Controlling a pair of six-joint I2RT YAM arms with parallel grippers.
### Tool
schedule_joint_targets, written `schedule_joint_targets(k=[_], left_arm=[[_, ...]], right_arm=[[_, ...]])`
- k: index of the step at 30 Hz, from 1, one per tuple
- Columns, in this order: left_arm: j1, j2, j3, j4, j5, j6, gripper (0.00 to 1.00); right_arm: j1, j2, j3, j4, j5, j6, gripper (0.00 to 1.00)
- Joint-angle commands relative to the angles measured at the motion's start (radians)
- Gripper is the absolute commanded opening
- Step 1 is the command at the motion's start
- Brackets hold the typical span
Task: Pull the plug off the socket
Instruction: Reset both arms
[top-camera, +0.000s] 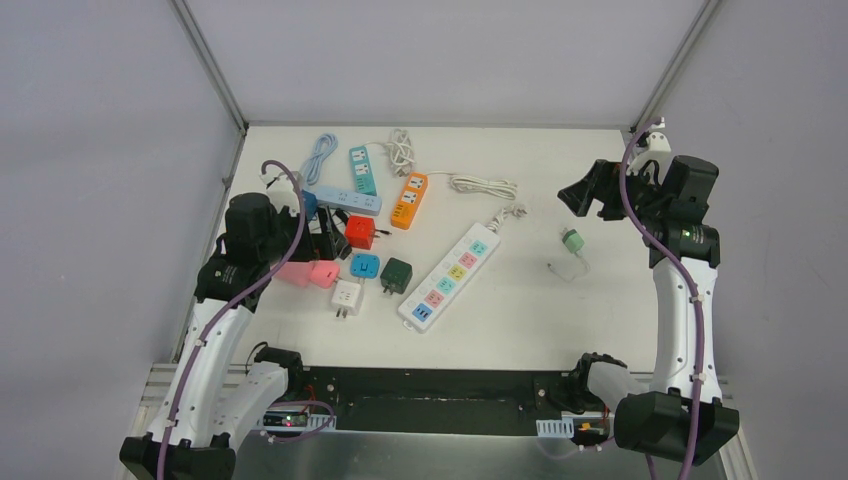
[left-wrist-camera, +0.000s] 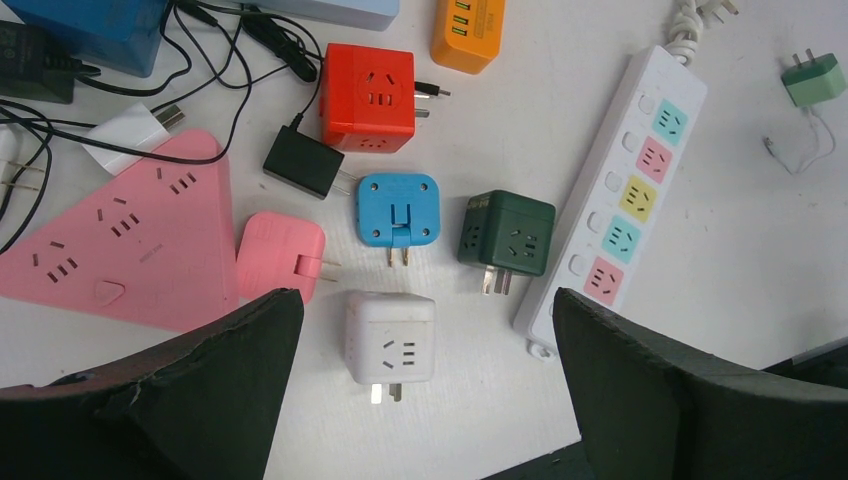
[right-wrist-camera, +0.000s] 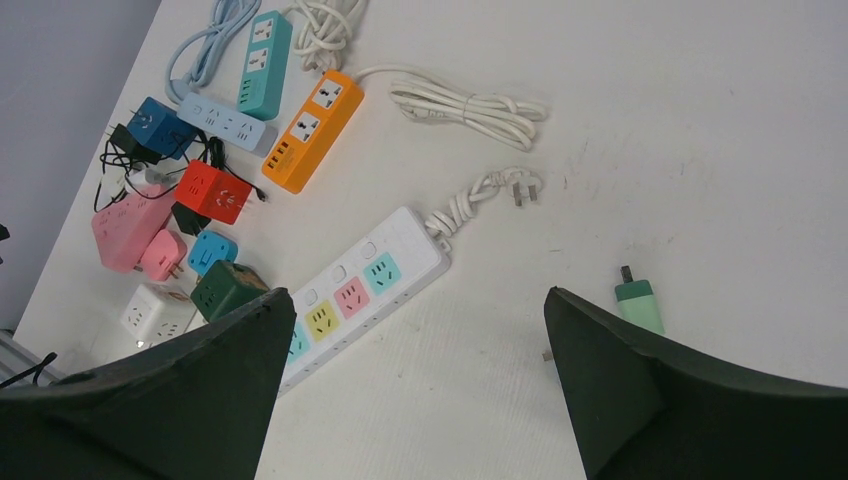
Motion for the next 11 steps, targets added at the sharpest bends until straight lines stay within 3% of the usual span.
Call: schedule_joint_targets(k=[1,11], left_arm=[[0.01,-0.015,0.024,0.045,0.01,0.008,0.99],[0.009,-0.017,0.018,0.05,0.019,-0.001,0.99]], right_arm=[[0.005,-0.018,0.014,0.052,0.008,0.006,1.0],[0.005,-0.007,0.026,0.037,0.024,0.007,1.0]])
